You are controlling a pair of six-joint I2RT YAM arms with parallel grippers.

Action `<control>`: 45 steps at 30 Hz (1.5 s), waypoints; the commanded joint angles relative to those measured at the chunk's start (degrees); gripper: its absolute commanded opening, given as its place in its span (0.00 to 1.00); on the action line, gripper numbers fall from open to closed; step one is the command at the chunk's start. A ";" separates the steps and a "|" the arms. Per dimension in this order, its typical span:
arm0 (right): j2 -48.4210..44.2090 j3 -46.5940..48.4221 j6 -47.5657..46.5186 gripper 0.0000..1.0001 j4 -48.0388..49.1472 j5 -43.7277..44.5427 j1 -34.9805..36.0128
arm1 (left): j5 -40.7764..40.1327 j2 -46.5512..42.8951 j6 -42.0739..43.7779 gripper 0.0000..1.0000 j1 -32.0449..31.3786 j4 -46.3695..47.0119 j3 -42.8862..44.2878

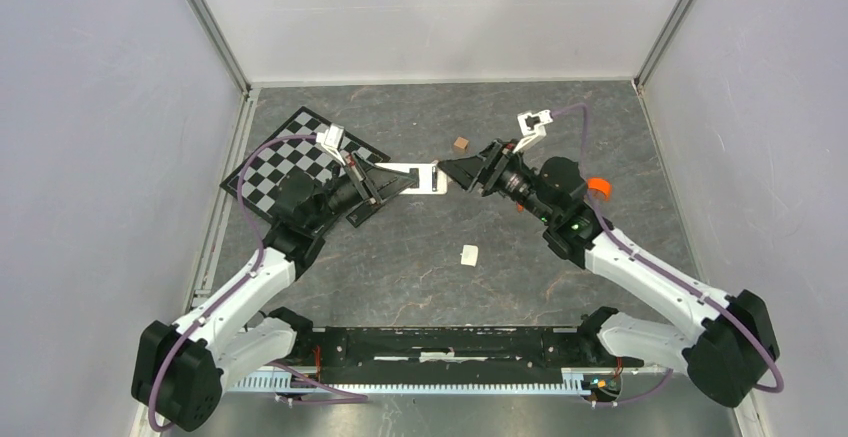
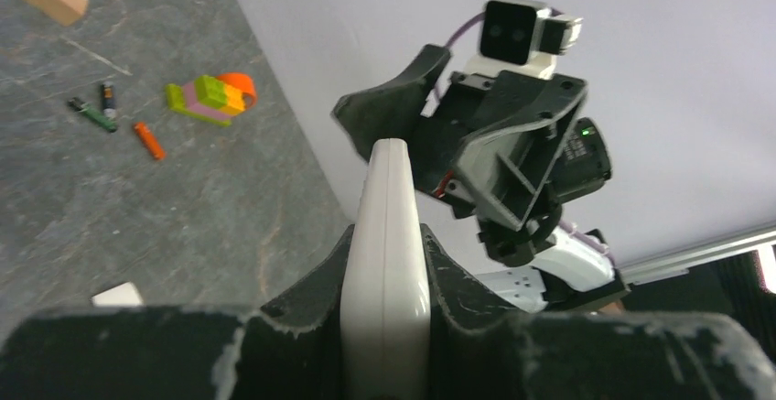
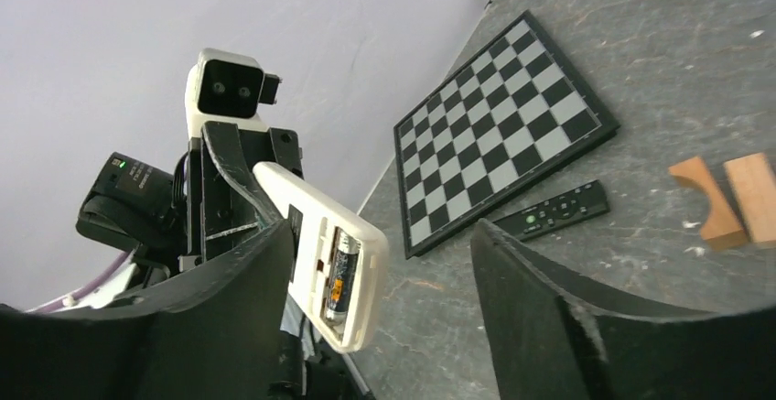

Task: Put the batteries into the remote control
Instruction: Load the battery into the remote control, then pick up the battery from the center of the board.

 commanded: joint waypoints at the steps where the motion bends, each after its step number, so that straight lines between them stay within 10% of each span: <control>1: -6.62 -1.49 -5.46 0.80 -0.07 -5.77 -3.13 | 0.21 -1.93 11.12 0.02 0.10 -7.55 1.82; 5: -11.03 0.70 -14.83 0.81 -12.59 -5.71 -4.45 | 1.56 -2.21 15.67 0.02 0.51 -10.44 1.12; 15: -2.52 7.78 -31.47 0.67 -49.16 28.03 -5.39 | 7.70 -1.89 25.86 0.02 0.68 -14.93 2.56; 45: 32.62 11.98 -38.13 0.38 -40.17 17.68 -18.07 | 9.98 -0.99 25.00 0.02 0.76 -7.45 0.62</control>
